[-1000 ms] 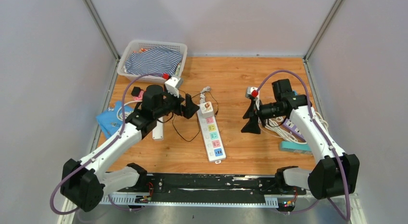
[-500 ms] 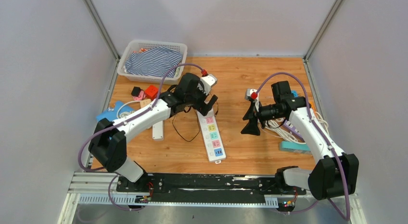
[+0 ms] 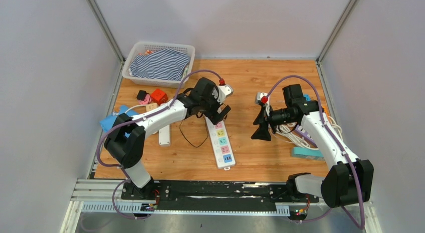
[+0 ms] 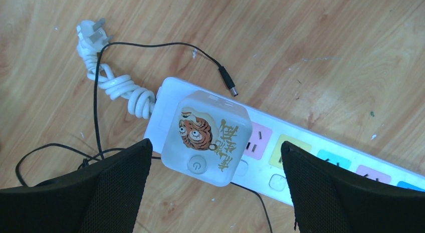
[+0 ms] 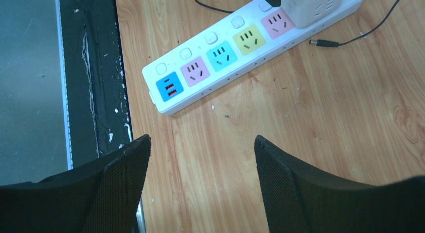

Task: Pull the plug off the socket
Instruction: Remove the plug from the socket.

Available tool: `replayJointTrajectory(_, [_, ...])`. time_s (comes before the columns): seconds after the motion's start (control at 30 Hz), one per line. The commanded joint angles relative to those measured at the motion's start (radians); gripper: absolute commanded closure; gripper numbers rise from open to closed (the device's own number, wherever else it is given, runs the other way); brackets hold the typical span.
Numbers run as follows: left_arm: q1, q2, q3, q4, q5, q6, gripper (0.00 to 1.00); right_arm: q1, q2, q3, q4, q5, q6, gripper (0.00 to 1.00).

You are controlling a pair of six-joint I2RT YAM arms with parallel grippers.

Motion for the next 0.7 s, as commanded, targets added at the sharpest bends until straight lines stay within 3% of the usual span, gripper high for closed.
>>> replayJointTrajectory(0.0, [-0.007, 0.05, 0.043, -0.035, 0.001, 0.051, 0.02, 0.012, 0.002, -0.013, -0.006, 0.005, -0.017, 0.23])
replayJointTrajectory(0.67, [-0.007, 0.15, 0.073, -0.064, -0.003, 0.155, 0.23, 0.012, 0.014, -0.011, -0.014, 0.0, -0.019, 0.23])
